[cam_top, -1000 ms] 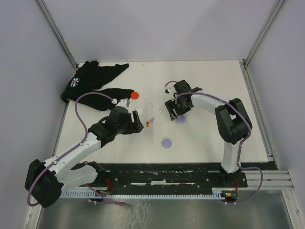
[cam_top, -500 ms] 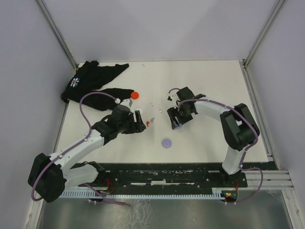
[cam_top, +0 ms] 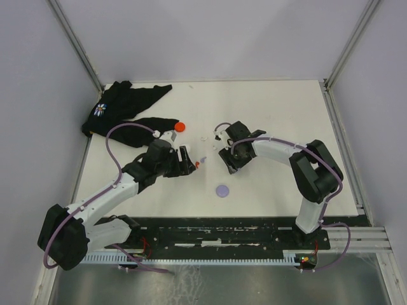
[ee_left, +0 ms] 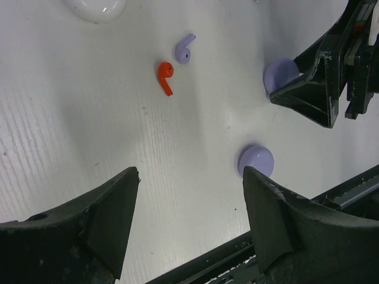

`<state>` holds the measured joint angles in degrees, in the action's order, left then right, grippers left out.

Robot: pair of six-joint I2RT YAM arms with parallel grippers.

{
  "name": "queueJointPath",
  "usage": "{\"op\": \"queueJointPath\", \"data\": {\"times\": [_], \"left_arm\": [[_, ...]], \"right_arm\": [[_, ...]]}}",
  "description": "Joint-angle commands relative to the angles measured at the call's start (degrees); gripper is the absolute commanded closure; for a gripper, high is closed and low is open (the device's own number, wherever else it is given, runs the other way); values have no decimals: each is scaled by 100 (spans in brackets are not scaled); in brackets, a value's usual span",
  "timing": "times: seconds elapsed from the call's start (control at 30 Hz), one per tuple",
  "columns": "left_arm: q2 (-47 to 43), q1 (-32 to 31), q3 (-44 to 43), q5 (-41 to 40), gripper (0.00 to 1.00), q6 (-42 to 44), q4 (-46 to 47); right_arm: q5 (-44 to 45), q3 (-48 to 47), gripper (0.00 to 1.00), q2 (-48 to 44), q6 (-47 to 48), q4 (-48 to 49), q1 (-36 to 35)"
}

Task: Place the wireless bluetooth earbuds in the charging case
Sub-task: Pick up the charging case at the center of the board.

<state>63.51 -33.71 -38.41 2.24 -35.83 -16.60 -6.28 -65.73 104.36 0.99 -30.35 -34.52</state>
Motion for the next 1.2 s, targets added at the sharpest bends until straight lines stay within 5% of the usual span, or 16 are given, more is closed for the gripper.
{"op": "queueJointPath", "data": {"times": [0.0,0.13,0.83,1.17], "left_arm": [[-2,136,34,303,23,-175,422],[-51,280,75,618,23,-321,685],[-188,410,-333,1722,35,-597,2219],[-153,370,-390,2323,39,-1137,3192]], "right_arm": [[251,78,46,-44,180,102,-101],[311,155,53,-375,186,184,-160],[185,1044,59,-2932,-649,2380,-885],[2,1434,61,-3404,-935,3275,-1060]]}}
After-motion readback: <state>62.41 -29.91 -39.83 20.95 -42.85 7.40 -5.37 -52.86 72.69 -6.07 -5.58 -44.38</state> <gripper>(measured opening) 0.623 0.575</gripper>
